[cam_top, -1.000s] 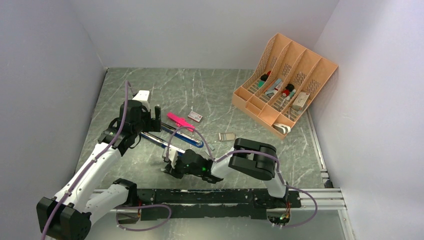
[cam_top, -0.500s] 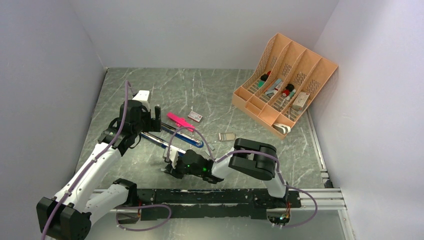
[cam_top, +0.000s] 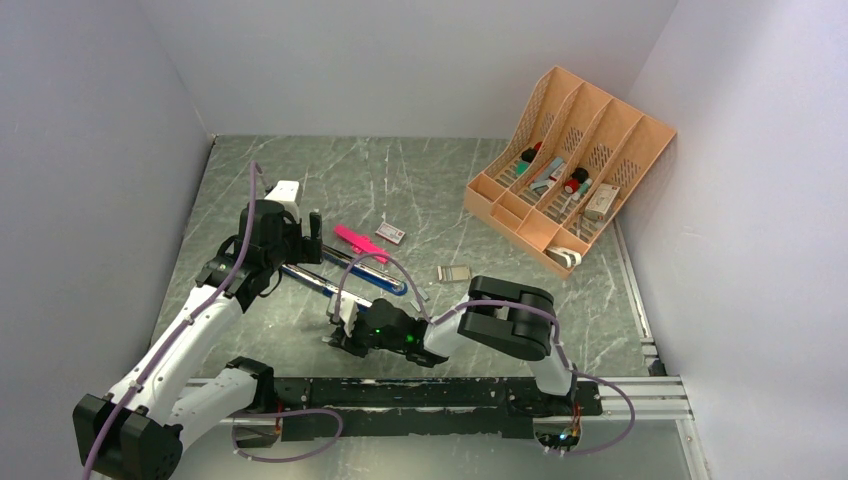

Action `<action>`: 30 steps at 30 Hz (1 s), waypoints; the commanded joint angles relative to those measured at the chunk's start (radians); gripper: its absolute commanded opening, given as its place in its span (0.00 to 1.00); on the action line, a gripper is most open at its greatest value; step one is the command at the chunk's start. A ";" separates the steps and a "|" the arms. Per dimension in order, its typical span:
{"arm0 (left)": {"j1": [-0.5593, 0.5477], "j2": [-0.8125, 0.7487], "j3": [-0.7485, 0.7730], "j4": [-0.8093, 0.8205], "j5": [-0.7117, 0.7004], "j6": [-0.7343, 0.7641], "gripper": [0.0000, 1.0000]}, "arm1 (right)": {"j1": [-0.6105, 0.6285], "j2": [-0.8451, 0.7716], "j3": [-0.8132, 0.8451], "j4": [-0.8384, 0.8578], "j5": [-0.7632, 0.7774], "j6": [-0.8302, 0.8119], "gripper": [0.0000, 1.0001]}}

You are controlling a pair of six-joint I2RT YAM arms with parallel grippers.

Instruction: Load the staples into the stapler

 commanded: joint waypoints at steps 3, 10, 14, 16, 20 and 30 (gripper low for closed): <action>-0.007 -0.013 0.005 0.007 -0.004 0.004 0.97 | -0.003 -0.001 -0.034 -0.162 -0.009 -0.007 0.00; -0.001 -0.009 0.005 0.006 -0.012 -0.005 0.97 | -0.021 -0.162 0.000 -0.187 -0.004 -0.022 0.00; 0.013 -0.003 0.006 0.005 -0.020 -0.024 0.98 | -0.050 -0.252 -0.004 -0.234 0.048 -0.003 0.00; 0.021 0.001 0.006 0.007 -0.022 -0.029 0.98 | -0.077 -0.282 -0.001 -0.277 0.055 0.003 0.00; 0.039 0.010 0.006 0.007 -0.027 -0.036 0.98 | -0.129 -0.300 0.050 -0.402 0.058 0.021 0.00; 0.051 0.022 0.007 0.007 -0.027 -0.030 0.98 | -0.167 -0.253 0.146 -0.513 0.068 0.052 0.00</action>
